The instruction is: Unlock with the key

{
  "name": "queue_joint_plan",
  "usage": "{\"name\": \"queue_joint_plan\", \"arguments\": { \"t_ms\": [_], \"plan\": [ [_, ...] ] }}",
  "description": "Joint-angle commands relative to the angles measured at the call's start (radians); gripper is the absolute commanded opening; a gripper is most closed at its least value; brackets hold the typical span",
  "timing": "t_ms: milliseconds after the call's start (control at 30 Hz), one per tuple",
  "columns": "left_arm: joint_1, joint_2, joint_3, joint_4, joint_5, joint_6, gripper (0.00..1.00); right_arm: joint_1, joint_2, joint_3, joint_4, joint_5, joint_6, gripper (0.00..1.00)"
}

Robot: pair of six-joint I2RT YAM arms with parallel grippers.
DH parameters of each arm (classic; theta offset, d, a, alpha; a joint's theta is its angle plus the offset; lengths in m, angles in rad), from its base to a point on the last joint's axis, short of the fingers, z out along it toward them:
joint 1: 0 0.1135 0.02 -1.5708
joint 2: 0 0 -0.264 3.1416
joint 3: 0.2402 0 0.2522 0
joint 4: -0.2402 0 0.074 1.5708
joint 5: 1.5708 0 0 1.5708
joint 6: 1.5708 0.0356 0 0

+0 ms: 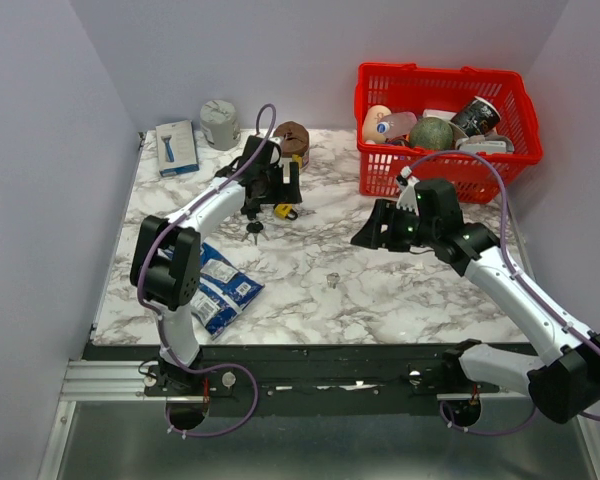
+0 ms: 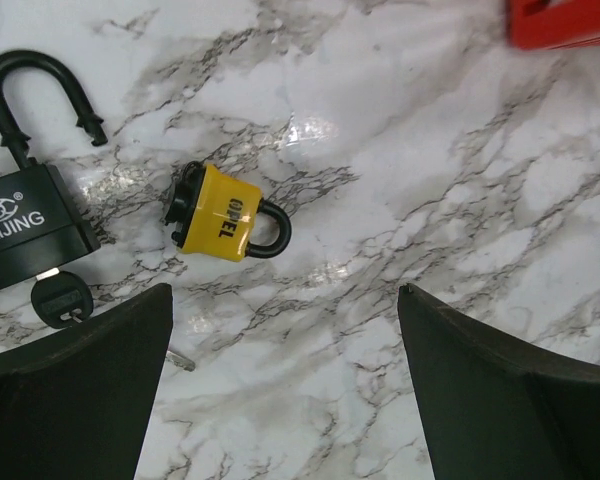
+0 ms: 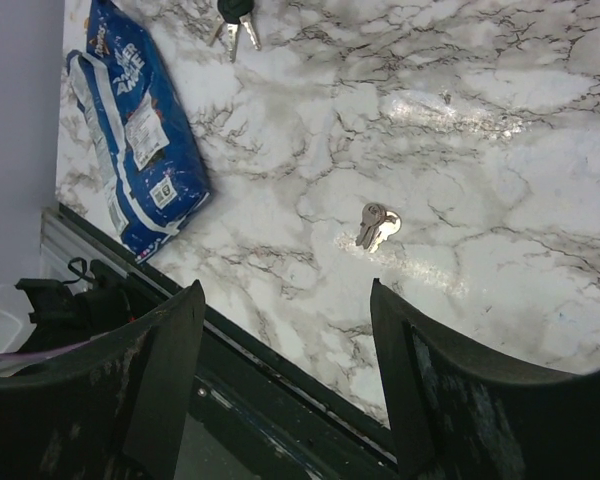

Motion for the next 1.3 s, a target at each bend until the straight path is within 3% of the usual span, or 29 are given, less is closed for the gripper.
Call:
{"name": "queue_joint_plan", "arguments": {
  "t_ms": [0,167,600,1033,1200,1267],
  "plan": [
    [0.006,0.076,0.047,-0.037,-0.024,0.038,0.99,0.008,-0.074,-0.044,0.019,0.030,0.037,0.75],
    [0.003,0.140,0.081,-0.053,-0.064,0.070,0.99,0.009,-0.134,-0.086,-0.006,0.064,0.056,0.75],
    [-0.051,0.202,0.054,-0.002,0.005,0.038,0.99,0.009,-0.134,-0.084,-0.017,0.073,0.057,0.75],
    [-0.116,0.039,-0.080,0.184,0.181,0.070,0.99,0.008,-0.098,-0.079,-0.001,0.066,0.042,0.75],
    [-0.113,0.025,0.006,0.113,0.086,0.159,0.99,0.009,-0.093,-0.079,-0.004,0.066,0.036,0.75],
    [-0.115,0.057,0.059,0.019,-0.033,0.237,0.99,0.009,-0.096,-0.080,-0.006,0.066,0.034,0.75]
  ]
}}
